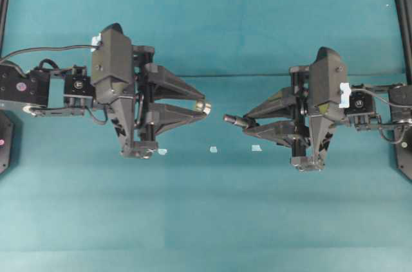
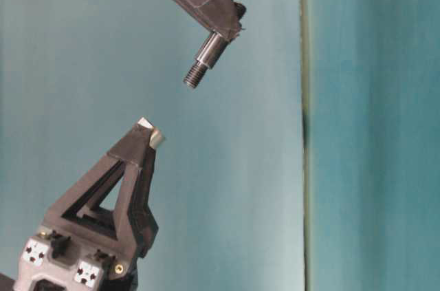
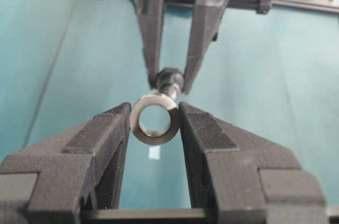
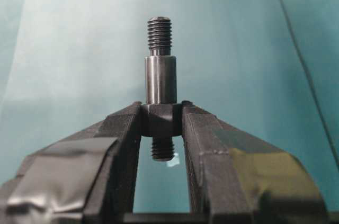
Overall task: Insert the washer onto the shaft with both hands.
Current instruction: 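Lift both objects and rotate them to face each other, then move left gripper toward right, aligning washer over shaft tip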
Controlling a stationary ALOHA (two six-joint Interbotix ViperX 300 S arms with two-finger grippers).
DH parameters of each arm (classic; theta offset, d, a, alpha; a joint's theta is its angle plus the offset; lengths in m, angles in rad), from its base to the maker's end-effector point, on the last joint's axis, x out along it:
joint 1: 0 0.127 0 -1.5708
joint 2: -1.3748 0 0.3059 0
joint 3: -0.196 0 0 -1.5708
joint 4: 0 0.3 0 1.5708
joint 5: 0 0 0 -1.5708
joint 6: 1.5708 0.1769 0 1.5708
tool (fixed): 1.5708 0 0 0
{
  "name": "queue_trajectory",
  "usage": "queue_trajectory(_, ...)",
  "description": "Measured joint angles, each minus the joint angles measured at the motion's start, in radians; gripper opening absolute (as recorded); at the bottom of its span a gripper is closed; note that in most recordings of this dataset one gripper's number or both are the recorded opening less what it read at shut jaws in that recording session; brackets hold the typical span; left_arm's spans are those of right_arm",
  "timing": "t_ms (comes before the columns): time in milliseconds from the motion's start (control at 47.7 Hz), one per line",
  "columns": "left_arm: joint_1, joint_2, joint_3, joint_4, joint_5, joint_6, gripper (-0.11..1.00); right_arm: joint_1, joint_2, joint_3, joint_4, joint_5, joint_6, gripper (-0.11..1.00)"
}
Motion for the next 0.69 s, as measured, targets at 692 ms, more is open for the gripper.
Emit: queue_trajectory(692,-0.017,0.104,-0.083,0.000,-0.002,0.003,0.36,-0.005,0.000,0.000,0.002,-0.005,-0.002,0.00)
